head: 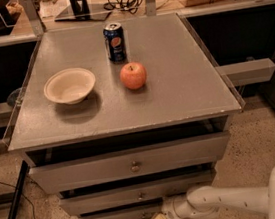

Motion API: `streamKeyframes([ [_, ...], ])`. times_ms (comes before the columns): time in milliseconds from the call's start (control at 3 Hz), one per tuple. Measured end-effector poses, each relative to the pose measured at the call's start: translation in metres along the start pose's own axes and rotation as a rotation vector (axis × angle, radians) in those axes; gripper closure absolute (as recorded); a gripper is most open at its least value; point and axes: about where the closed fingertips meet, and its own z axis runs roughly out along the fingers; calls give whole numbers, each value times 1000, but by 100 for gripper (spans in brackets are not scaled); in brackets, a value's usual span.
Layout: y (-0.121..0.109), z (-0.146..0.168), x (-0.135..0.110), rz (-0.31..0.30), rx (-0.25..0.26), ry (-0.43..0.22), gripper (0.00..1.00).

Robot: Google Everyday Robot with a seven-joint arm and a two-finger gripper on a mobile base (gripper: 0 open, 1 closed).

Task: Open bottom drawer

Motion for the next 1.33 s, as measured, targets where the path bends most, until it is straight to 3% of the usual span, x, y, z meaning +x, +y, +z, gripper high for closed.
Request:
streamKeyframes([
  [333,-6,16,-2,3,17,19,0],
  [1333,0,22,14,11,-11,60,0],
])
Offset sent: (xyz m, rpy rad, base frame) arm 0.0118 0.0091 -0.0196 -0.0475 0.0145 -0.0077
